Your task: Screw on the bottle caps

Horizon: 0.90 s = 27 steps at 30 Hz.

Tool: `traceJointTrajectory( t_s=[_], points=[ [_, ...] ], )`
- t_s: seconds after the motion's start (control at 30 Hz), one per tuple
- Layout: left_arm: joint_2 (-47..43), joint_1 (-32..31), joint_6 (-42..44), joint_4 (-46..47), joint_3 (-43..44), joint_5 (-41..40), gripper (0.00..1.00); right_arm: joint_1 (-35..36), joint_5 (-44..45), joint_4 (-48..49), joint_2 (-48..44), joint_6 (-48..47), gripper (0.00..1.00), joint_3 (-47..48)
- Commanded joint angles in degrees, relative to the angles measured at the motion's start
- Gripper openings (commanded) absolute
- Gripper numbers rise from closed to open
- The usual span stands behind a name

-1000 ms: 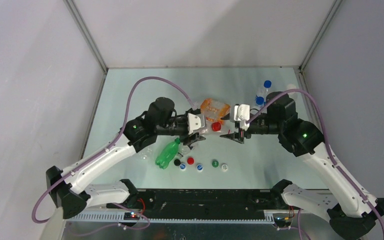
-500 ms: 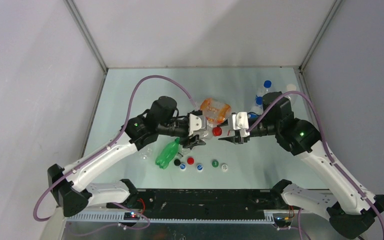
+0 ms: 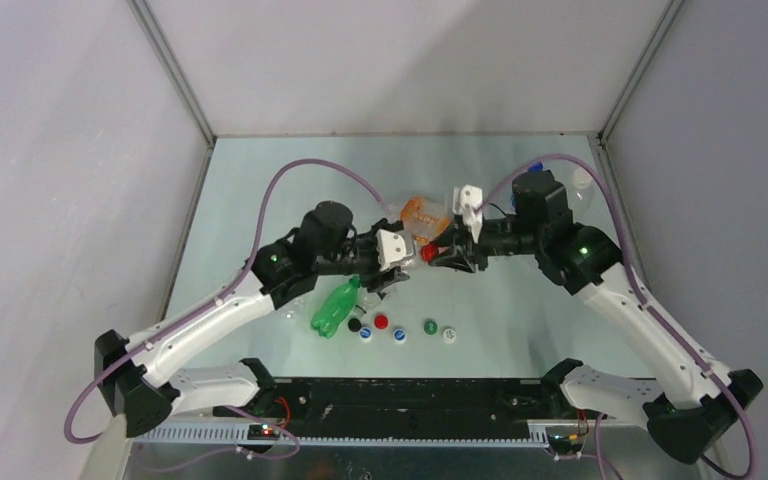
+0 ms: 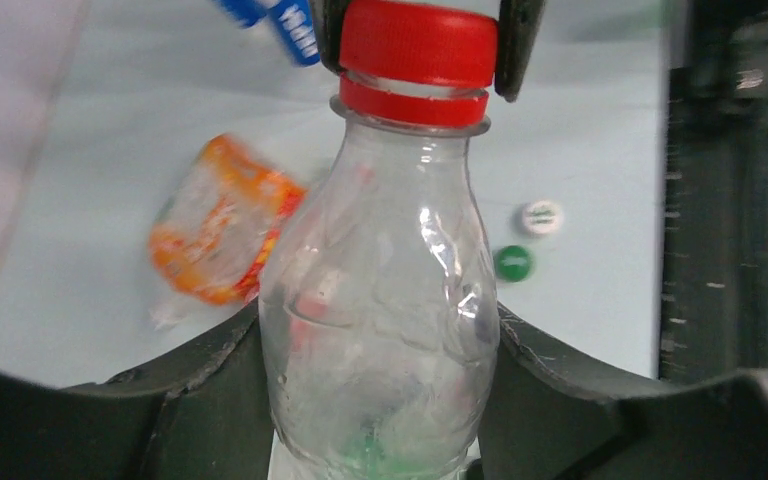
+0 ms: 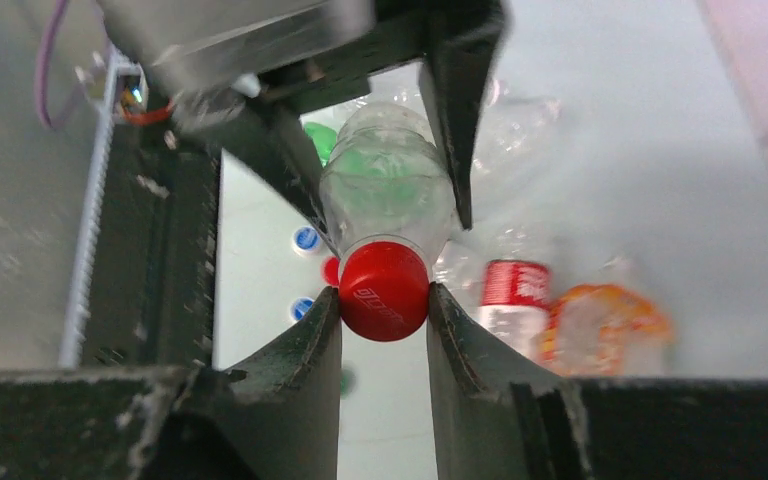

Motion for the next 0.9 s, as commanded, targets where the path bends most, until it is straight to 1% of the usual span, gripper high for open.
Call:
traceJointTrajectory(
  t_s=[0.0, 0.03, 0.07, 0.1, 0.13, 0.17, 0.2, 0.23, 0.27, 0.3, 0.33, 0.37, 0.43, 0.47, 0.5, 0.53, 0.57, 0.6, 0.63, 0.67, 0.7, 0.73, 0.77, 0.8, 0.83, 0.87],
  points=[
    [-3.46, -4.04, 3.10, 18.20, -6.28, -23.86, 0.19, -1.27, 5.35, 10.10, 5.26, 31.38, 0.00, 0.68],
    [-3.80, -5.72, 5.10, 20.16, -7.37, -29.69, 0.19, -1.61, 7.03, 10.89, 5.95, 39.77, 0.00, 0.68],
    [-3.87, -6.45, 6.03, 24.33, -9.35, -32.51, 0.19, -2.33, 9.94, 12.24, 7.30, 44.40, 0.00, 0.68],
    [-3.88, -7.97, 8.29, 26.57, -10.39, -37.50, 0.19, -3.24, 11.13, 12.67, 8.02, 53.29, 0.00, 0.68],
    [-3.78, -8.72, 9.43, 30.62, -12.28, -39.66, 0.19, -3.78, 13.12, 13.04, 9.40, 57.48, 0.00, 0.68],
    [-3.11, -10.05, 12.13, 32.48, -13.09, -44.17, 0.19, -5.00, 13.68, 12.89, 10.04, 65.42, 0.00, 0.68],
    [-2.56, -11.44, 13.64, 36.20, -14.51, -46.42, 0.19, -5.59, 14.37, 12.46, 11.29, 68.73, 0.00, 0.72],
    [-1.05, -12.17, 16.83, 37.91, -15.13, -50.95, 0.19, -6.44, 14.94, 12.25, 11.78, 74.53, 0.00, 0.69],
    [-0.17, -13.44, 20.51, 41.89, -16.47, -53.11, 0.18, -6.70, 14.94, 12.10, 12.54, 76.54, 0.00, 0.68],
    [1.51, -14.00, 22.18, 45.94, -17.12, -56.71, 0.18, -7.14, 15.15, 12.41, 12.81, 79.28, 0.00, 0.68],
    [2.30, -14.62, 24.06, 47.34, -18.16, -58.06, 0.18, -7.18, 15.40, 12.76, 12.80, 80.06, 0.00, 0.73],
    [3.20, -14.72, 24.22, 47.87, -18.36, -59.22, 0.18, -7.31, 15.85, 13.70, 12.29, 80.22, 0.00, 0.70],
    [2.95, -14.42, 22.86, 45.96, -18.44, -58.04, 0.18, -7.61, 15.37, 15.33, 11.18, 77.09, 0.00, 0.68],
    [2.49, -13.74, 20.65, 44.50, -18.28, -55.81, 0.18, -7.77, 15.25, 15.62, 10.71, 75.58, 0.02, 0.68],
    [1.31, -13.14, 19.26, 40.72, -17.68, -54.14, 0.18, -7.96, 14.45, 16.08, 9.63, 70.97, 0.13, 0.68],
    [0.66, -11.88, 16.46, 38.63, -17.28, -50.11, 0.18, -8.03, 13.87, 16.17, 9.01, 64.97, 0.20, 0.68],
    [-0.66, -11.11, 15.23, 34.29, -16.39, -47.95, 0.18, -8.11, 12.88, 15.80, 7.72, 61.87, 0.32, 0.68],
    [-1.94, -9.48, 12.83, 32.03, -15.85, -42.81, 0.18, -8.11, 12.42, 15.55, 7.00, 55.04, 0.37, 0.68],
    [-2.50, -8.64, 11.70, 27.04, -14.37, -39.99, 0.18, -8.11, 11.26, 14.81, 5.56, 51.59, 0.44, 0.68],
    [-3.21, -6.73, 9.60, 24.40, -13.47, -33.90, 0.18, -8.04, 10.95, 14.31, 4.83, 44.98, 0.46, 0.70],
    [-3.40, -5.82, 8.46, 19.53, -11.51, -30.44, 0.18, -7.99, 10.41, 13.31, 3.37, 42.03, 0.50, 0.69],
    [-3.24, -3.79, 6.42, 17.44, -10.55, -24.13, 0.19, -7.90, 9.74, 12.72, 2.76, 35.12, 0.51, 0.68],
    [-2.93, -2.85, 5.60, 12.62, -8.03, -20.80, 0.19, -7.83, 7.98, 11.12, 1.58, 31.35, 0.53, 0.68],
    [-2.11, -1.18, 4.43, 10.30, -6.92, -15.28, 0.19, -7.64, 6.98, 10.22, 1.03, 24.61, 0.54, 0.68],
    [-1.66, -0.71, 4.20, 6.38, -4.66, -12.78, 0.19, -7.48, 5.18, 8.05, 0.18, 21.04, 0.55, 0.68],
    [-0.76, 0.02, 3.93, 4.76, -3.75, -8.90, 0.19, -7.09, 4.44, 6.80, -0.19, 14.58, 0.56, 0.68]
  ],
)
